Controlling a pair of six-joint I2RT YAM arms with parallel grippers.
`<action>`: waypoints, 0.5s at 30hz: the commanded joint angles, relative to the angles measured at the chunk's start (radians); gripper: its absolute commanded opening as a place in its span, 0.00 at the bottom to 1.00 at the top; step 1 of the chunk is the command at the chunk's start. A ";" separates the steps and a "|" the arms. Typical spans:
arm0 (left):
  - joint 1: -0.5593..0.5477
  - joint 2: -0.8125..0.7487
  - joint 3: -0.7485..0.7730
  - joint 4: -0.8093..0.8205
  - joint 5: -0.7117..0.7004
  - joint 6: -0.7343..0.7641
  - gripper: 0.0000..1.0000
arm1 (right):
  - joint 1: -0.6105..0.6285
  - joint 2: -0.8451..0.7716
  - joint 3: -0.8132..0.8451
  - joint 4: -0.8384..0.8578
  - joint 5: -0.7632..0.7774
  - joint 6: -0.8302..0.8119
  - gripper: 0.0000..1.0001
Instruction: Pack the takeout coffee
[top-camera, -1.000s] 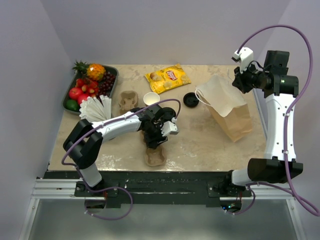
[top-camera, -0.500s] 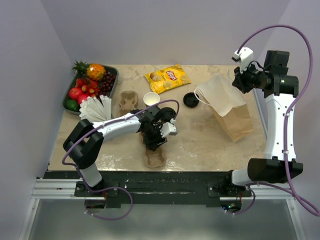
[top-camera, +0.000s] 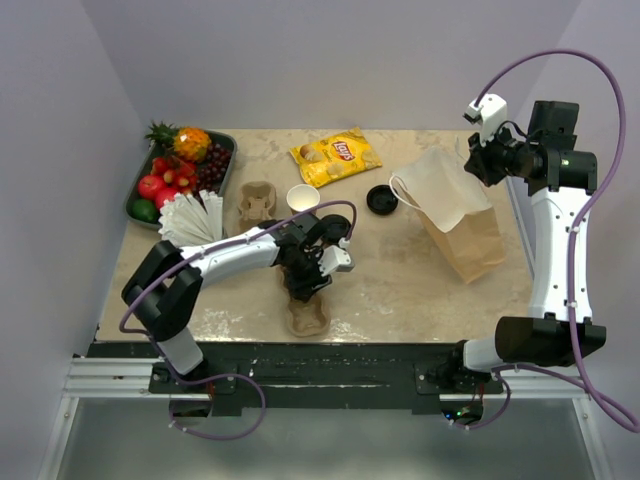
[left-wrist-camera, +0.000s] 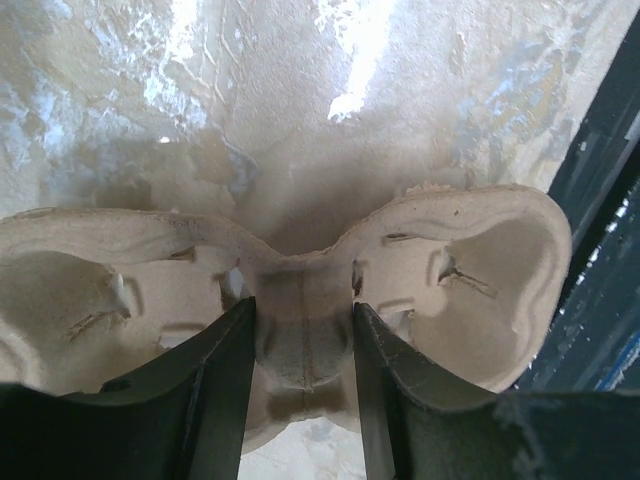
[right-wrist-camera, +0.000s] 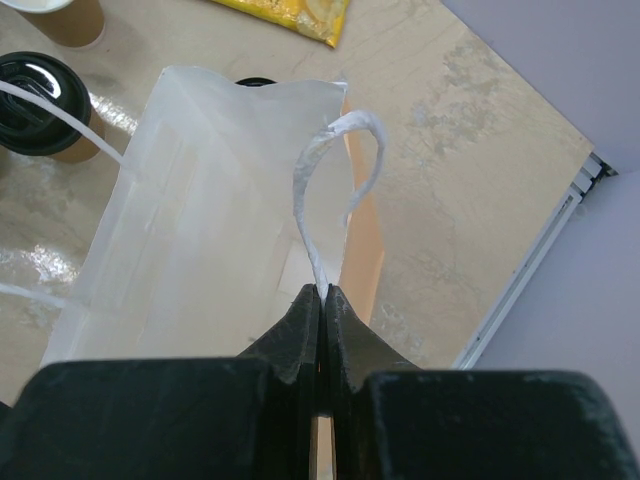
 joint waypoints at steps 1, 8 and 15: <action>0.005 -0.103 0.032 -0.048 0.019 -0.006 0.38 | 0.002 -0.034 0.007 0.027 -0.002 0.005 0.00; 0.005 -0.328 0.025 -0.072 0.212 0.048 0.37 | 0.022 -0.054 0.002 -0.019 0.017 -0.041 0.00; 0.024 -0.465 0.271 0.082 0.332 -0.010 0.36 | 0.167 -0.125 -0.085 -0.011 0.096 -0.015 0.00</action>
